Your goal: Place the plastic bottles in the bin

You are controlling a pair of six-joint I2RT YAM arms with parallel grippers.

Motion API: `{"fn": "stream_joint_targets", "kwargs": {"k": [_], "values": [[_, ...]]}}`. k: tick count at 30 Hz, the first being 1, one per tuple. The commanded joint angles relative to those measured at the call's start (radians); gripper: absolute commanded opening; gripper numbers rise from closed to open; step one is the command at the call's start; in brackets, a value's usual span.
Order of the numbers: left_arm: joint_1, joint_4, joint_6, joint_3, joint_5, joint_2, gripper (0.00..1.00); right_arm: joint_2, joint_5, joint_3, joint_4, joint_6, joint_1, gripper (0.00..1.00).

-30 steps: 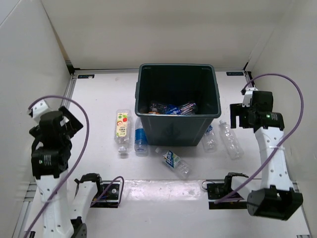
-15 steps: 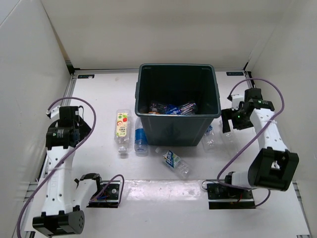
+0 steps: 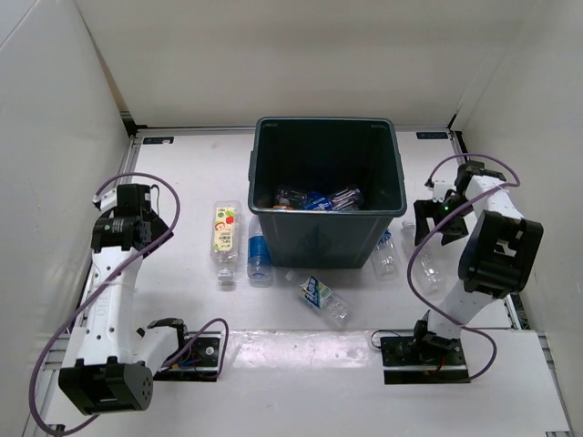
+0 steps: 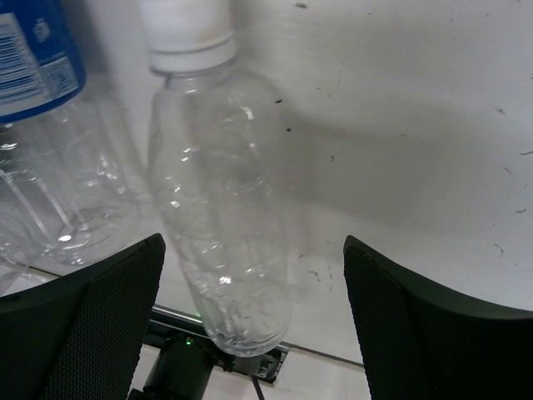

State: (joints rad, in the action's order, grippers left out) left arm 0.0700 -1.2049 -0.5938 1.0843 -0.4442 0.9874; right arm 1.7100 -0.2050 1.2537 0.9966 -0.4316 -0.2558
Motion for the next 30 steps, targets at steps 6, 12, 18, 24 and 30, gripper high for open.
{"fn": "stream_joint_targets", "kwargs": {"k": [6, 12, 18, 24, 30], "values": [[0.002, -0.002, -0.027, 0.045, 0.015, 0.066, 1.0, 0.166, 0.041, 0.101, 0.105, -0.013, 0.009, 0.79], [0.005, -0.027, -0.043, 0.042, 0.013, 0.083, 1.0, 0.206, 0.071, 0.159, 0.134, 0.047, 0.012, 0.75], [0.002, -0.05, -0.061, 0.031, 0.016, 0.091, 1.0, 0.27, 0.098, 0.231, 0.204, 0.068, 0.003, 0.51], [0.005, -0.058, -0.067, 0.025, 0.016, 0.07, 1.0, 0.252, 0.027, 0.283, 0.246, 0.08, -0.028, 0.2], [0.005, -0.045, -0.061, 0.002, 0.016, 0.04, 1.0, 0.125, -0.1, 0.365, 0.315, 0.065, -0.005, 0.0]]}}
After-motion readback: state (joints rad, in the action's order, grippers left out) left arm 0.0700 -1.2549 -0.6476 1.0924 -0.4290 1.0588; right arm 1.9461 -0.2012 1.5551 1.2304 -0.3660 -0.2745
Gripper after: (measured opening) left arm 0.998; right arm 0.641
